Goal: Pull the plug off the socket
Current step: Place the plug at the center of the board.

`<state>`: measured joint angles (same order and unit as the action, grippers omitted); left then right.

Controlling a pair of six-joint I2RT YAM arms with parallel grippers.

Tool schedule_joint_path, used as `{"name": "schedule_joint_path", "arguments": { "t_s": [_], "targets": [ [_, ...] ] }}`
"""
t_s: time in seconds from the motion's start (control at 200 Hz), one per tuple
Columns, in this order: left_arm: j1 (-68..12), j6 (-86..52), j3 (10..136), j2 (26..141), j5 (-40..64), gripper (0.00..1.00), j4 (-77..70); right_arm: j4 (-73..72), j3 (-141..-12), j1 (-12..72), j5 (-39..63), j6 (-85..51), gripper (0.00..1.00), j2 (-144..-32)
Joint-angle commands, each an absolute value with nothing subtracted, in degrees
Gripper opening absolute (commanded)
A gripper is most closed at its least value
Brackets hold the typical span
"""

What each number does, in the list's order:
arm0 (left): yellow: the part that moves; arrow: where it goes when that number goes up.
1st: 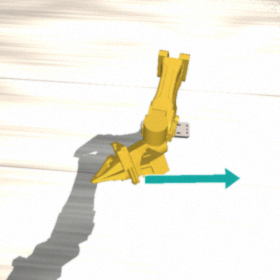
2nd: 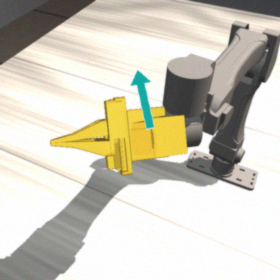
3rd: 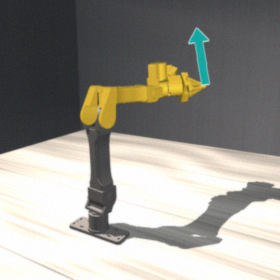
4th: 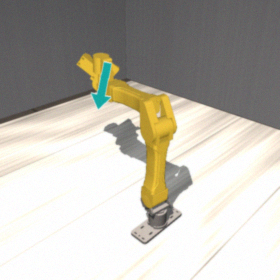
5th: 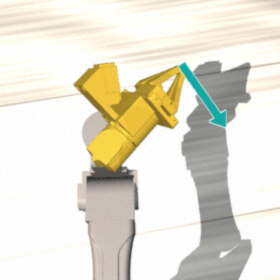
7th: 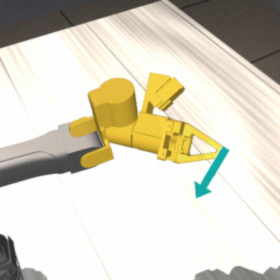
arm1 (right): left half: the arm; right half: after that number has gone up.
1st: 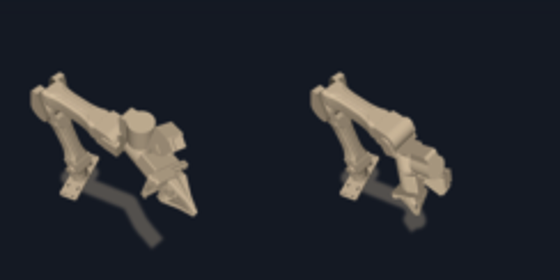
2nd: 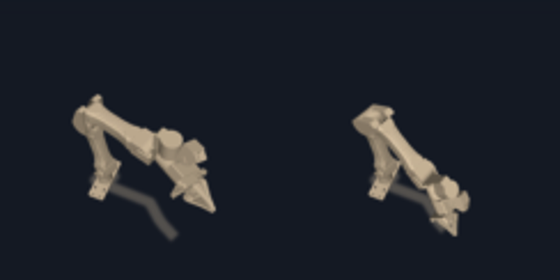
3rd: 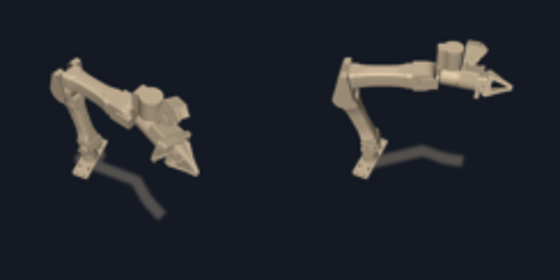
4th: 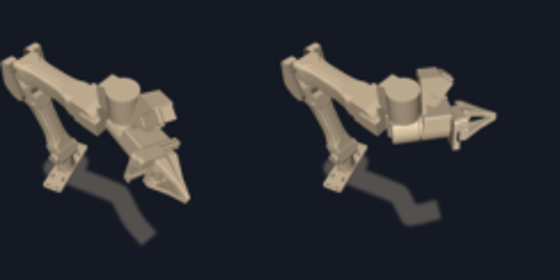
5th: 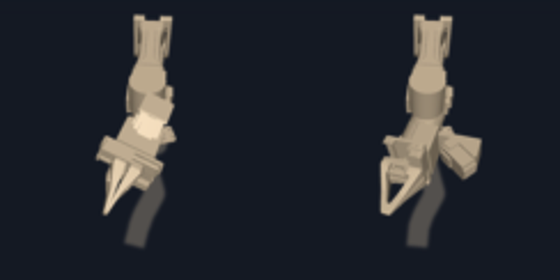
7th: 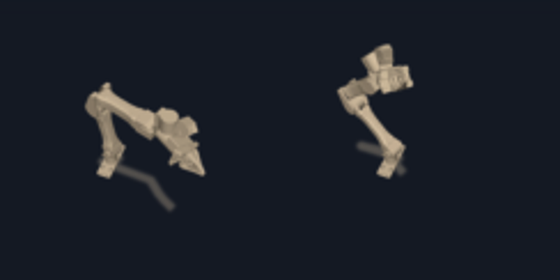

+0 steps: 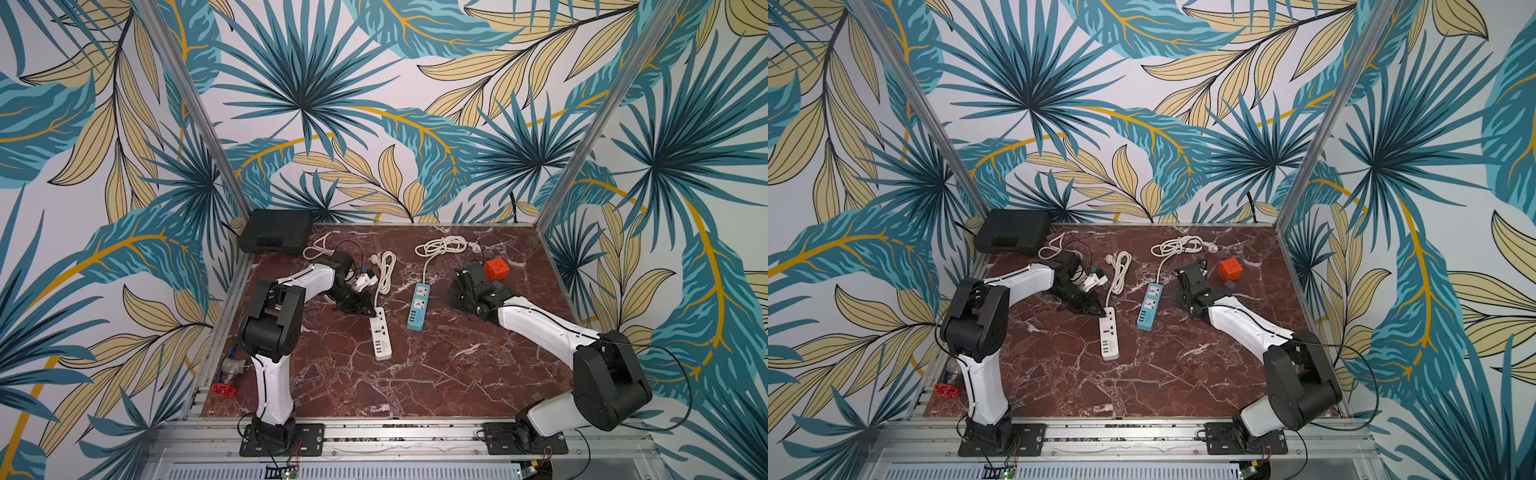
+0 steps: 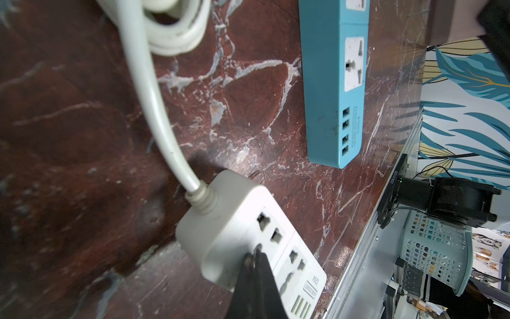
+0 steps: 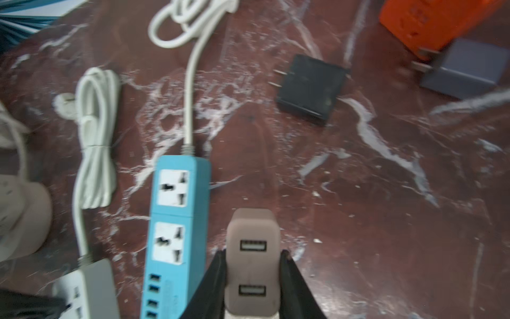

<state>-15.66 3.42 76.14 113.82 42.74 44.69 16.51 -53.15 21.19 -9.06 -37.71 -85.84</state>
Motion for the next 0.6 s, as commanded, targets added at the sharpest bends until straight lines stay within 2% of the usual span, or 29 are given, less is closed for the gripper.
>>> {"name": "schedule_joint_path", "arguments": {
  "t_s": [0.0,0.23,0.546,0.596],
  "targets": [
    [-15.3,4.1,76.1,115.3,42.1,0.0,44.6,13.9,-51.8,18.0,-2.4,-37.6,0.19,-86.1],
    [-15.3,4.0,76.1,115.3,42.1,0.0,44.6,8.8,-50.7,11.2,4.1,-38.4,0.19,-89.8],
    [-15.2,4.1,76.1,115.3,42.3,0.0,44.6,6.3,-53.3,7.4,7.5,-39.0,0.2,-96.4],
    [-15.2,4.1,76.0,115.3,42.2,0.0,44.6,6.2,-53.0,7.2,7.4,-39.0,0.23,-96.8]
  ]
}}
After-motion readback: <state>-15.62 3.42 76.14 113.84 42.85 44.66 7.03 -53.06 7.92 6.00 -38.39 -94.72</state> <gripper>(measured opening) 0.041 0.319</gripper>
